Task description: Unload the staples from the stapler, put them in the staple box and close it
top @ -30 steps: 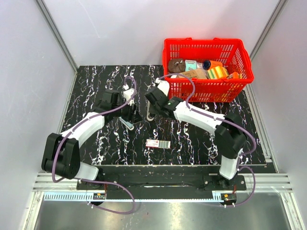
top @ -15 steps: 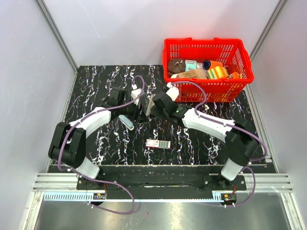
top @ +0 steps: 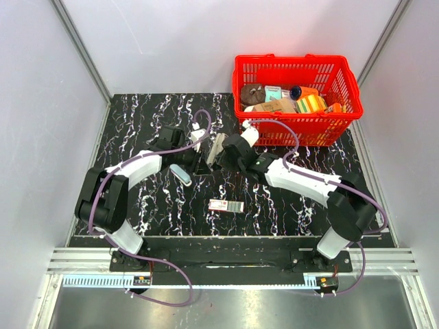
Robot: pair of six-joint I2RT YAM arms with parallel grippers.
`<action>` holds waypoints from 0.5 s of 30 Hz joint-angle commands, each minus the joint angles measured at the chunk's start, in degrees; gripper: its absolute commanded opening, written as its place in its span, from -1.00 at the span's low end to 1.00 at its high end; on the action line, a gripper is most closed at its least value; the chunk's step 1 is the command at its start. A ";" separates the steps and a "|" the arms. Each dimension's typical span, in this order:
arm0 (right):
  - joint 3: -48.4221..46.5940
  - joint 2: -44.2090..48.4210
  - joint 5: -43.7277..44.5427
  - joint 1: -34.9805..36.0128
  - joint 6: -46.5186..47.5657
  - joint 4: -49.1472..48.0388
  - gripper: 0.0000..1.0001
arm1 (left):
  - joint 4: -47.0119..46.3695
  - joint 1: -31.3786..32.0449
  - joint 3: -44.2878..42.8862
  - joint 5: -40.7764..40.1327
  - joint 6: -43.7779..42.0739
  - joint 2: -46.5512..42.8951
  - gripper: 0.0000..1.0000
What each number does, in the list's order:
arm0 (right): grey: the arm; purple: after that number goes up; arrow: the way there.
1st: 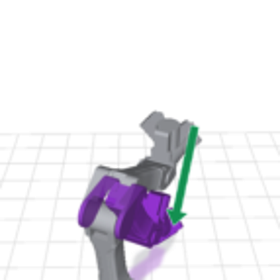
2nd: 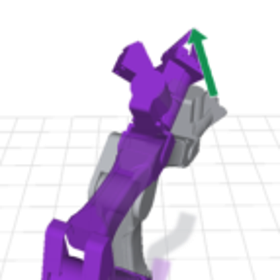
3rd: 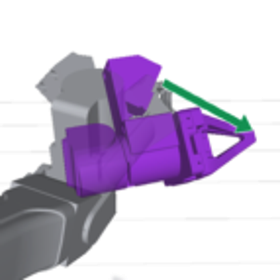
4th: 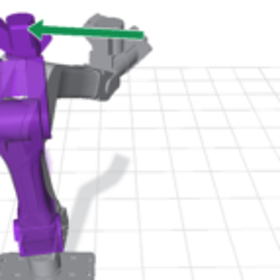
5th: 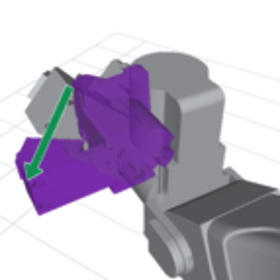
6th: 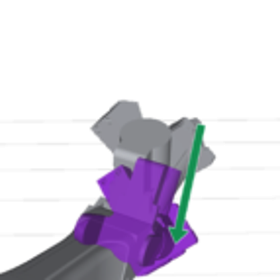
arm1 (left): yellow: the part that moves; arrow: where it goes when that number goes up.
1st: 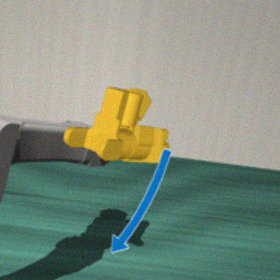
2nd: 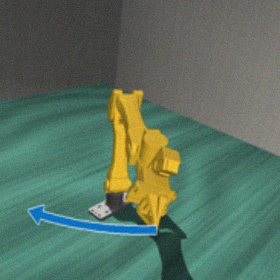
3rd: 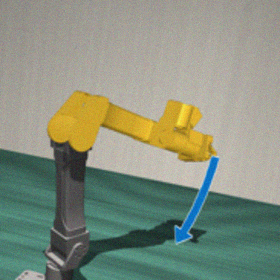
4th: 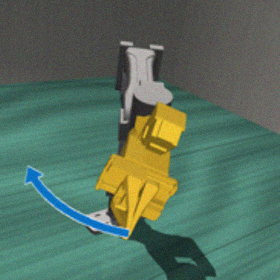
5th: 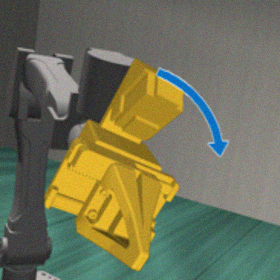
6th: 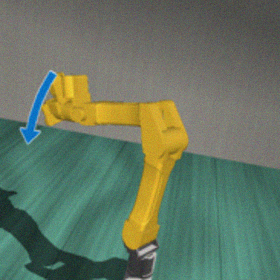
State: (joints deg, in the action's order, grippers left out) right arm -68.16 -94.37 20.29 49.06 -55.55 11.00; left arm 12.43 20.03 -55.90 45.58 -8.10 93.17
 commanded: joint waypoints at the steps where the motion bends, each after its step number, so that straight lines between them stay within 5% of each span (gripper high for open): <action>1: -0.31 3.93 -1.39 -0.10 -0.53 -8.28 -1.00 | -1.97 0.10 -2.37 2.32 -2.89 -0.35 -0.59; 11: 3.21 4.28 -4.38 -0.02 0.44 -9.51 -1.00 | -4.60 0.10 -2.11 0.48 -2.54 -1.49 -1.00; 15: 3.38 6.38 -5.52 -0.10 3.42 -8.20 -1.00 | -4.25 0.18 -2.11 -4.87 -6.92 -2.64 -1.00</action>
State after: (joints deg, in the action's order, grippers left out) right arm -64.42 -92.66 18.22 48.73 -55.33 6.44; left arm 12.45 19.20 -55.99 44.12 -8.82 93.19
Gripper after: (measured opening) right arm 0.314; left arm 0.242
